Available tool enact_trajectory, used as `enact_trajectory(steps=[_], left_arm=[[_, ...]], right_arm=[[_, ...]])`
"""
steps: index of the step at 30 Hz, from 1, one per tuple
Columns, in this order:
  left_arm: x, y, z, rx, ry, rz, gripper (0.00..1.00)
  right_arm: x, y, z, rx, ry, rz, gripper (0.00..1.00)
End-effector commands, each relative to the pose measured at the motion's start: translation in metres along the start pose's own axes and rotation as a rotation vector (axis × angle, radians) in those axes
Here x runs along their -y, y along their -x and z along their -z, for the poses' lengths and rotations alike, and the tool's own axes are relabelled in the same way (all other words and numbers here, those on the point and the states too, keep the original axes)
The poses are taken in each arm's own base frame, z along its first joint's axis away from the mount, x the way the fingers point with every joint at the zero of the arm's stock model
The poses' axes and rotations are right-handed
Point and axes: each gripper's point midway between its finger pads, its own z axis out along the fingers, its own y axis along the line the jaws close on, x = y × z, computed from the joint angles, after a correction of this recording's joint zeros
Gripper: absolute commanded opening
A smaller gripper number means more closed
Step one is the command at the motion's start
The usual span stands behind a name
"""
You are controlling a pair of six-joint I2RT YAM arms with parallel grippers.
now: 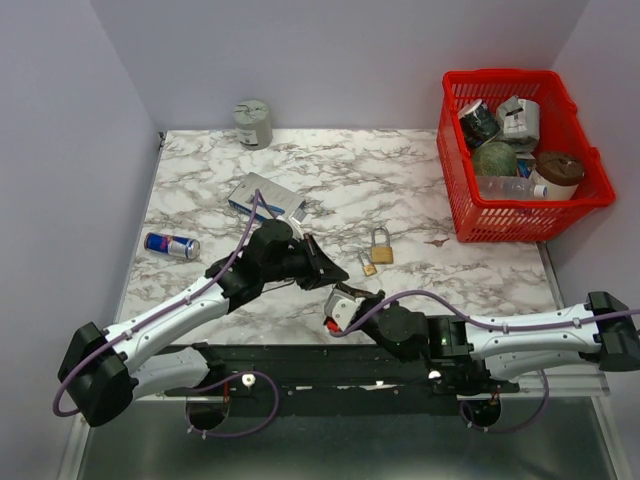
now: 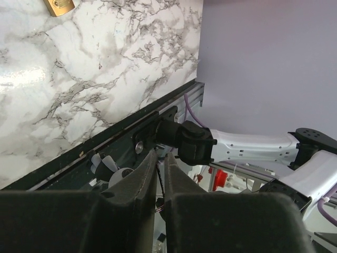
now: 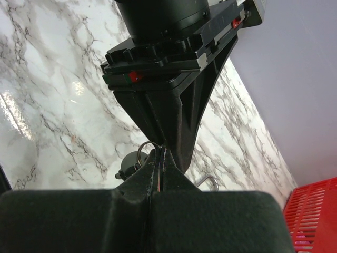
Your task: Unlock with the key
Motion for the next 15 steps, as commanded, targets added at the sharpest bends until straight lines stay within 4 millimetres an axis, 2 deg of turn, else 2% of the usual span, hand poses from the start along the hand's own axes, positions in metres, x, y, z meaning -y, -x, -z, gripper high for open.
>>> enact_trajectory(steps=[1, 6, 9, 12, 13, 15], left_arm=[[0.015, 0.004, 0.006, 0.027, -0.057, 0.004, 0.11], [0.013, 0.005, 0.007, 0.041, -0.057, 0.006, 0.01], [0.012, 0.007, 0.008, 0.059, -0.067, -0.003, 0.0], [0.013, 0.015, 0.01, 0.107, -0.092, -0.053, 0.0], [0.013, 0.018, 0.013, 0.127, -0.107, -0.098, 0.0], [0.016, 0.027, 0.018, 0.18, -0.128, -0.159, 0.0]], right_arm=[[-0.003, -0.004, -0.001, -0.01, -0.02, 0.015, 0.01], [-0.005, -0.007, 0.0, -0.023, -0.025, 0.031, 0.01], [-0.004, -0.009, 0.0, -0.033, -0.037, 0.011, 0.01], [-0.001, -0.011, 0.002, -0.035, -0.059, -0.045, 0.16], [0.0, -0.011, 0.003, -0.036, -0.064, -0.059, 0.32], [0.004, -0.012, 0.006, -0.032, -0.083, -0.118, 0.48]])
